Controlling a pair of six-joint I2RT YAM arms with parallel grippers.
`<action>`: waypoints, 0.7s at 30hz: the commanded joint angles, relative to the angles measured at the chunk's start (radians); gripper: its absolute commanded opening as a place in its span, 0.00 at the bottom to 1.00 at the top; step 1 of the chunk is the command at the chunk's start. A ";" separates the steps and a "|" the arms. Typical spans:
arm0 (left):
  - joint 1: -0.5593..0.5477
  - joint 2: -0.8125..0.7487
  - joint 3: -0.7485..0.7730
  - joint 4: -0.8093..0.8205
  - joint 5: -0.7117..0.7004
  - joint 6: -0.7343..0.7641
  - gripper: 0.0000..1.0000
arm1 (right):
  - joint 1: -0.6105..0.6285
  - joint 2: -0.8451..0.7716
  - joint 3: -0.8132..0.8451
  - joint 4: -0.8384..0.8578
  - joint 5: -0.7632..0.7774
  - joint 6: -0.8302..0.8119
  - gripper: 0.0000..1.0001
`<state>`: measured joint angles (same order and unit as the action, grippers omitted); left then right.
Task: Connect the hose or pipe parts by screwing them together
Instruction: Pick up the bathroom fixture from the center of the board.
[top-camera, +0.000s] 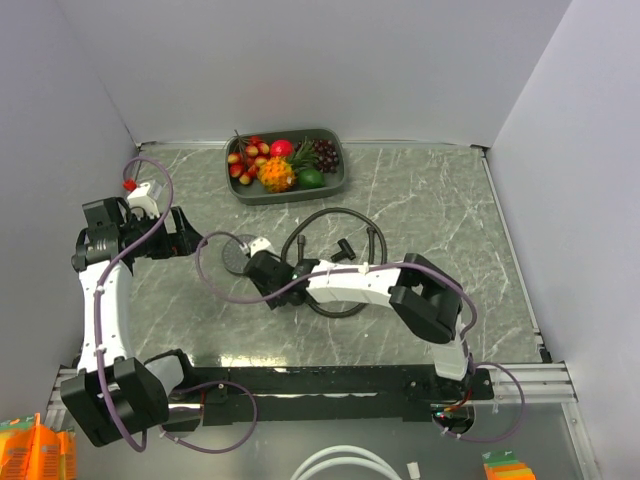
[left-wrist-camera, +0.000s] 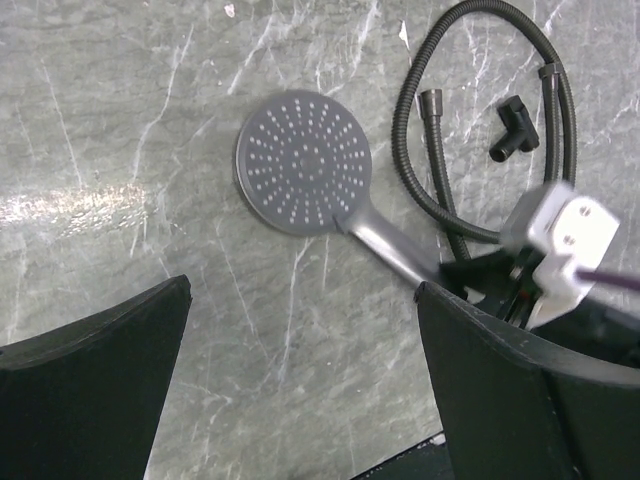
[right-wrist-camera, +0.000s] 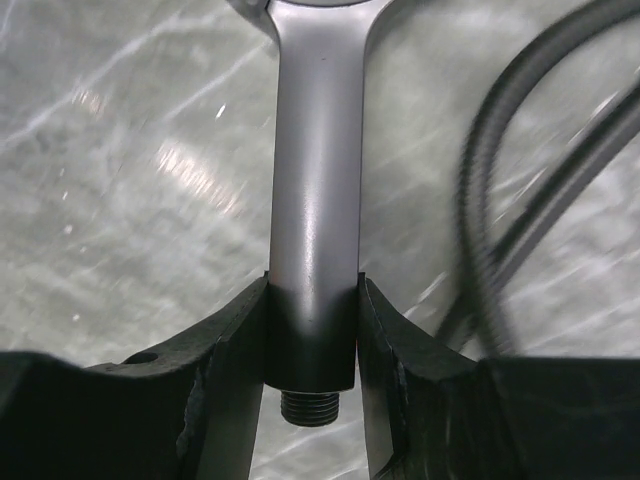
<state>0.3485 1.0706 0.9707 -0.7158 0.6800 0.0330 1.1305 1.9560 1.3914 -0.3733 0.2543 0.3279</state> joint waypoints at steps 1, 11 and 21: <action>0.006 0.040 0.052 -0.016 0.041 -0.010 1.00 | 0.037 -0.063 -0.034 -0.006 0.094 0.138 0.00; -0.011 0.172 0.030 0.090 0.179 -0.159 1.00 | 0.037 -0.239 -0.080 0.028 0.154 0.244 0.00; -0.022 0.279 -0.032 0.179 0.237 -0.255 0.99 | 0.026 -0.295 -0.026 0.060 0.152 0.264 0.00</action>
<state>0.3290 1.3373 0.9577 -0.6025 0.8658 -0.1532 1.1576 1.7016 1.3102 -0.3706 0.3592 0.5652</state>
